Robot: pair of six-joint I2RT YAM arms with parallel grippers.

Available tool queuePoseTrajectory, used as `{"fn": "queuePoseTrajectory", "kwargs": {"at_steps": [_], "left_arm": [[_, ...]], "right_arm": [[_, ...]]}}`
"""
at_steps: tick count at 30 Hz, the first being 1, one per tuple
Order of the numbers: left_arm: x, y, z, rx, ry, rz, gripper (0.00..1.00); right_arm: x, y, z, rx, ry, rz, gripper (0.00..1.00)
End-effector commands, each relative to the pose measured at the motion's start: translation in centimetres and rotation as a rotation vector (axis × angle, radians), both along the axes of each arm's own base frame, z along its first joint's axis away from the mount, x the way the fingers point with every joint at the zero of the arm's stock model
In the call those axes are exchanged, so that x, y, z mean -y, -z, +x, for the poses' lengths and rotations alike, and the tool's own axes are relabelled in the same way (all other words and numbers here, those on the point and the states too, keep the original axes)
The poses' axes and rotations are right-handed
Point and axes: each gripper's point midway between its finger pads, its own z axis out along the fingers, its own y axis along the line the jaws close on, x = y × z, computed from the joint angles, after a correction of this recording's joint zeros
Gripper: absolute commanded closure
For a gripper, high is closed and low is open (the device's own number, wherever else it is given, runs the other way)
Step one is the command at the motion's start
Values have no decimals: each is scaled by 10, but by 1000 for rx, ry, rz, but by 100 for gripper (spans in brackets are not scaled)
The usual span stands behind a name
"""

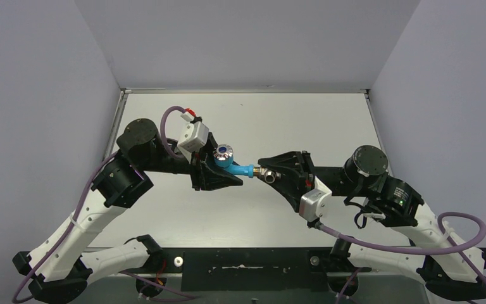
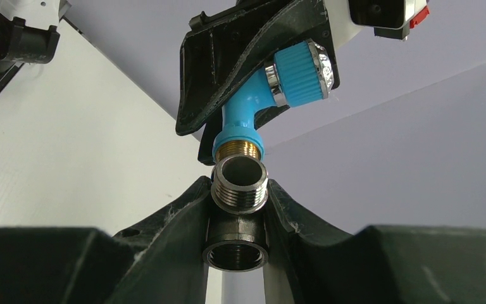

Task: Install the water faucets
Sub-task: Install the water faucet onto the adaptor.

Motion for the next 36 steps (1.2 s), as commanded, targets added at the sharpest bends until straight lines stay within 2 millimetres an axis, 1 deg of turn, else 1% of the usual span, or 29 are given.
{"fn": "queuePoseTrajectory", "kwargs": {"at_steps": [1, 6, 18, 25, 30, 36], "left_arm": [[-6, -35, -6, 79, -2, -90, 100], [-6, -33, -6, 78, 2, -85, 100], [-5, -29, -8, 71, 26, -63, 100], [-5, -24, -14, 70, 67, -48, 100], [-6, -17, -19, 71, 112, -22, 100], [-5, -13, -16, 85, 101, -2, 100]], "right_arm": [[5, -25, -9, 29, -25, 75, 100], [3, -26, -9, 25, -32, 86, 100], [-3, -22, -5, 9, -26, 77, 100], [-8, -21, -3, -8, -35, 74, 100], [-10, -20, -4, -17, -42, 65, 100], [-12, -17, -3, -34, -43, 55, 100]]}}
